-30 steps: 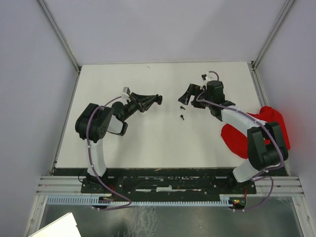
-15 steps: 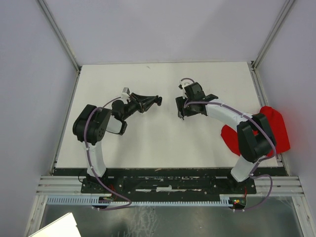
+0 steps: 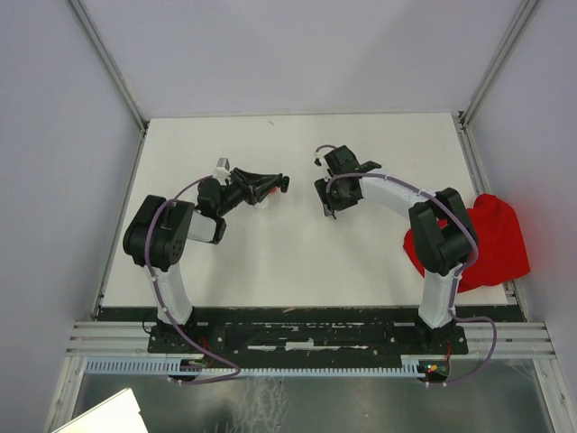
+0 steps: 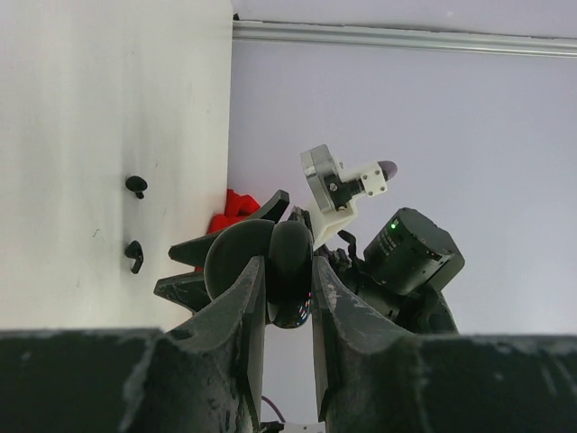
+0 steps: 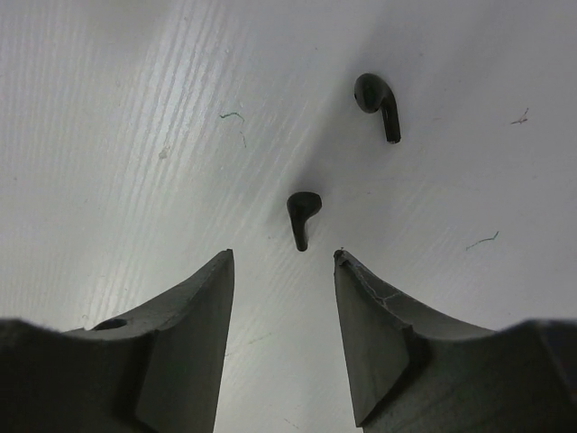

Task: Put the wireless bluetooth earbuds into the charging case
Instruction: Pick up the earbud from the center of the board.

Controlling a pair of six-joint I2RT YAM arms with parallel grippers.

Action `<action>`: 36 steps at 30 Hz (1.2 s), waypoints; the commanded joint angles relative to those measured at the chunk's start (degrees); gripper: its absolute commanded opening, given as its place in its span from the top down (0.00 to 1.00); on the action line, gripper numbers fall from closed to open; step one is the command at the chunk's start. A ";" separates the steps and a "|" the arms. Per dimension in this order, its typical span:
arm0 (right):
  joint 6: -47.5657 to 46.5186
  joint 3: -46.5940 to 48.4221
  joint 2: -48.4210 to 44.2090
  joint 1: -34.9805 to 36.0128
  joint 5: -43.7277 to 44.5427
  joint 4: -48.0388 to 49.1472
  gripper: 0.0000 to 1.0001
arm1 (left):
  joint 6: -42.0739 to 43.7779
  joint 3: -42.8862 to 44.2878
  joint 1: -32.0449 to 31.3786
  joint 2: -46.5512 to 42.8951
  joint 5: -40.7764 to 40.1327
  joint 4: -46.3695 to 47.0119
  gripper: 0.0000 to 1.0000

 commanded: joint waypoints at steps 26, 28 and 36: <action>-6.10 11.17 9.03 -1.63 -2.53 -6.18 0.57 | 1.95 -1.03 0.48 -1.53 1.48 3.13 0.97; -6.03 11.39 9.31 -1.69 -2.65 -6.29 0.57 | 1.79 -1.01 0.51 -1.36 1.48 3.40 0.97; -6.12 12.12 10.47 -1.63 -2.91 -6.56 0.57 | 1.45 -1.01 0.51 -0.92 1.57 3.88 0.97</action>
